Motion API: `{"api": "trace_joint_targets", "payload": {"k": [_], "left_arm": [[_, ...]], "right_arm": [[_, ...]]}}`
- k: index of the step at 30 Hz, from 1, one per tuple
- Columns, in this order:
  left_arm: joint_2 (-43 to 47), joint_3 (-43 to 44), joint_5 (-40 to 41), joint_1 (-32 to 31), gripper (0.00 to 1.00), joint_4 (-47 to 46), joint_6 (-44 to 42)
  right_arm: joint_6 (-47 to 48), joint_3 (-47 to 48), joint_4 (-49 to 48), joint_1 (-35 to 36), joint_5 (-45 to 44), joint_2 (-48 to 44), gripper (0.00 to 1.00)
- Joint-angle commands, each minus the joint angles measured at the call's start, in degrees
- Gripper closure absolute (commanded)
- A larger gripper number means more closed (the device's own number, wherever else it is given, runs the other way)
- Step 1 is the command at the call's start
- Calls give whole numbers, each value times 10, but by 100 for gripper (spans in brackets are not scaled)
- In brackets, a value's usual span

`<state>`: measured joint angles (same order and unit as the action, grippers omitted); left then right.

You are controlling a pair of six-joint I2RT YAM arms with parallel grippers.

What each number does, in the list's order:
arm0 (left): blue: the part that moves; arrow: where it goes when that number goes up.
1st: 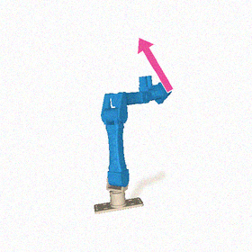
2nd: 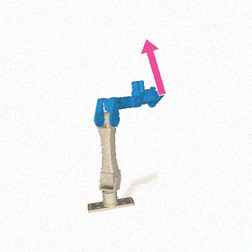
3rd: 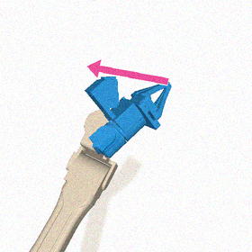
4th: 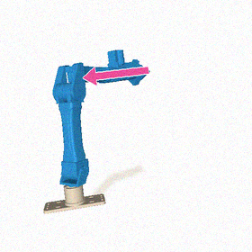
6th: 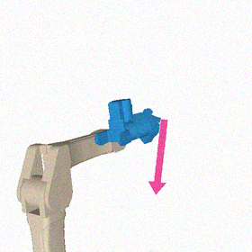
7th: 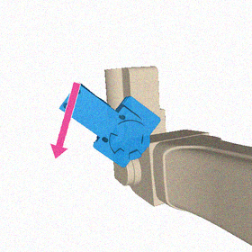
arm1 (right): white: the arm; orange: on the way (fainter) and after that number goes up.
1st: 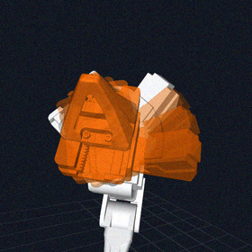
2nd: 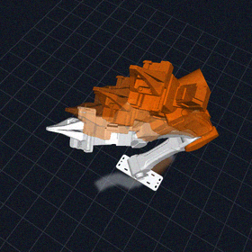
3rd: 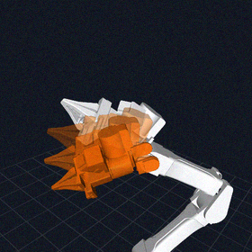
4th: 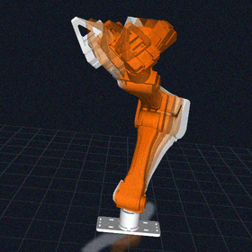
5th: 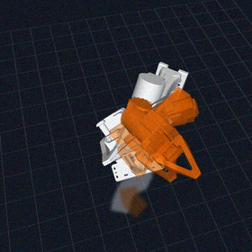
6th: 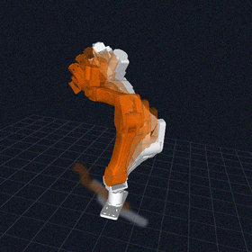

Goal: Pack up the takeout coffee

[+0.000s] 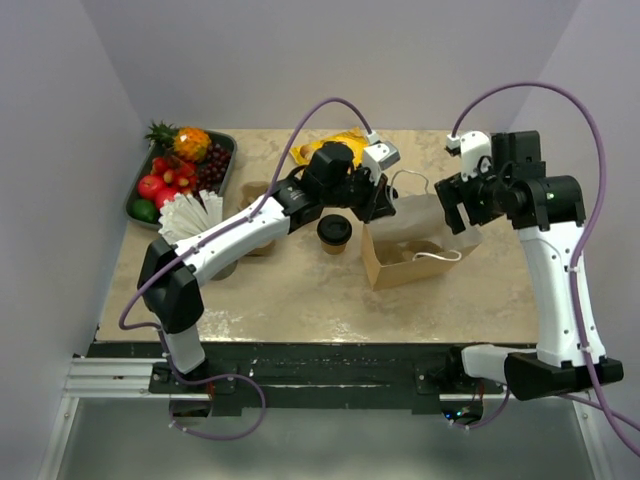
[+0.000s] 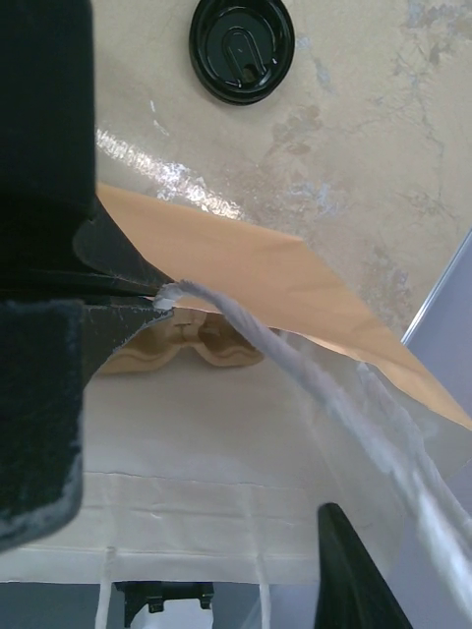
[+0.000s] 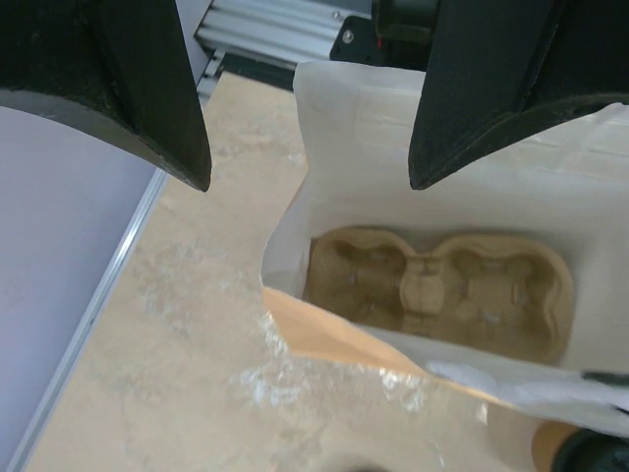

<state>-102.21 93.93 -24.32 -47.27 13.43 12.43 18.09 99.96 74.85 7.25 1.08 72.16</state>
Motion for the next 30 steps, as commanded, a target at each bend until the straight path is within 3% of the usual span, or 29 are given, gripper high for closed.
{"api": "trace_joint_targets", "payload": {"k": [1,3,5,6,9,11,12,13,14,15,16,19,24,30], "left_arm": [[4,15,-21,3,100,-6,-11],[-8,29,-41,6,100,2,-12],[-12,41,-59,11,100,6,-9],[-16,49,-66,14,100,13,-4],[-8,84,-72,20,100,21,9],[-11,110,-76,21,100,31,12],[-16,114,-75,21,92,32,16],[-18,111,-70,22,74,30,18],[-26,108,-68,24,36,26,18],[-32,109,-71,26,12,17,17],[-35,115,-75,33,1,13,18],[-21,116,-50,45,0,0,21],[24,117,133,52,0,86,49],[11,107,108,53,5,97,83]], "right_arm": [[8,-50,17,-7,-17,-9,19],[11,-71,14,-8,-7,-6,25],[20,-70,15,-8,19,3,48],[25,-39,22,-8,29,23,75],[39,97,59,-11,46,59,100],[38,147,61,-12,45,83,100],[34,152,61,-12,53,87,100],[33,135,62,-12,61,91,100],[33,75,60,-12,66,92,100],[33,40,60,-12,73,94,100],[33,9,59,-13,82,99,100],[28,-57,44,-27,109,98,100],[30,-36,48,-53,121,123,100],[28,-13,44,-53,124,131,100]]}}
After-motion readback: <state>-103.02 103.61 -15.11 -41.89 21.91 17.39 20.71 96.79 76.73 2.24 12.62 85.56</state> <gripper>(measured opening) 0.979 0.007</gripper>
